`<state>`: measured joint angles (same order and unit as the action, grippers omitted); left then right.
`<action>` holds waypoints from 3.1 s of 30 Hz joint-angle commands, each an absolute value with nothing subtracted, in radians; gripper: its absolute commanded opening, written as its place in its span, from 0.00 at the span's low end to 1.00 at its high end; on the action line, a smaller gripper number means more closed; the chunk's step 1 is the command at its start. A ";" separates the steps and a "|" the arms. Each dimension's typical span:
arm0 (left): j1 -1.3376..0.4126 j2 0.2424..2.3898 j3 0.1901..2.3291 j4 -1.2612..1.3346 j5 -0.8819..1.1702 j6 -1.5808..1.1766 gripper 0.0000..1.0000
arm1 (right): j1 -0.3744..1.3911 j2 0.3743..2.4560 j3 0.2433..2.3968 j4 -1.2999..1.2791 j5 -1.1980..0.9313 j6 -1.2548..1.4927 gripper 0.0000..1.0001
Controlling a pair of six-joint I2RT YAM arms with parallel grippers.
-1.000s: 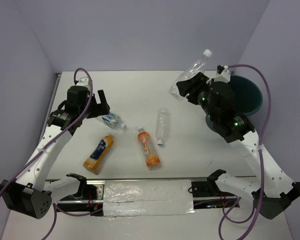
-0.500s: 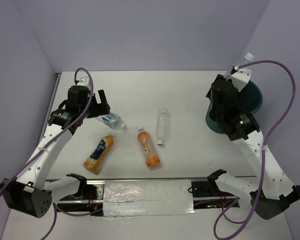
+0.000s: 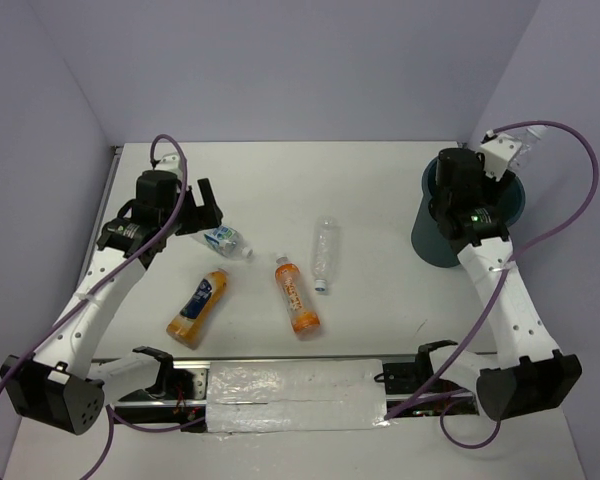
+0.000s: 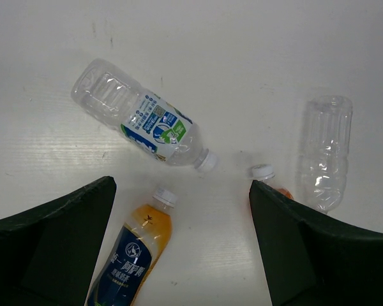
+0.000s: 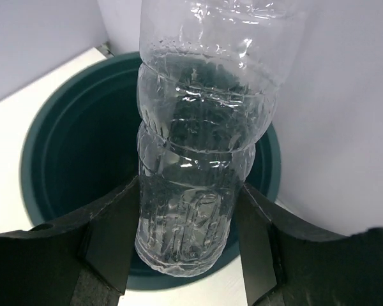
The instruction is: Put the plastic bottles in the bin
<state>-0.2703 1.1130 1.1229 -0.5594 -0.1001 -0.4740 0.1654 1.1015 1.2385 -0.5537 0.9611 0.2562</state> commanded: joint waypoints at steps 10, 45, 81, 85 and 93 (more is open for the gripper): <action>-0.270 1.134 1.129 -0.522 -0.083 -0.466 0.99 | 0.132 1.164 1.245 -0.515 0.937 0.314 0.97; -0.270 1.114 1.157 -0.577 -0.146 -0.483 0.99 | 0.732 1.761 1.200 -0.454 0.307 0.640 1.00; -0.270 1.149 1.167 -0.541 -0.091 -0.483 0.99 | 0.008 1.275 1.416 -0.382 0.864 0.336 0.52; -0.270 1.152 1.178 -0.548 -0.095 -0.474 0.99 | -0.023 1.318 1.454 -0.423 0.859 0.360 0.80; -0.270 1.144 1.184 -0.558 -0.115 -0.479 0.99 | 0.040 1.220 1.534 -0.515 0.701 0.324 0.95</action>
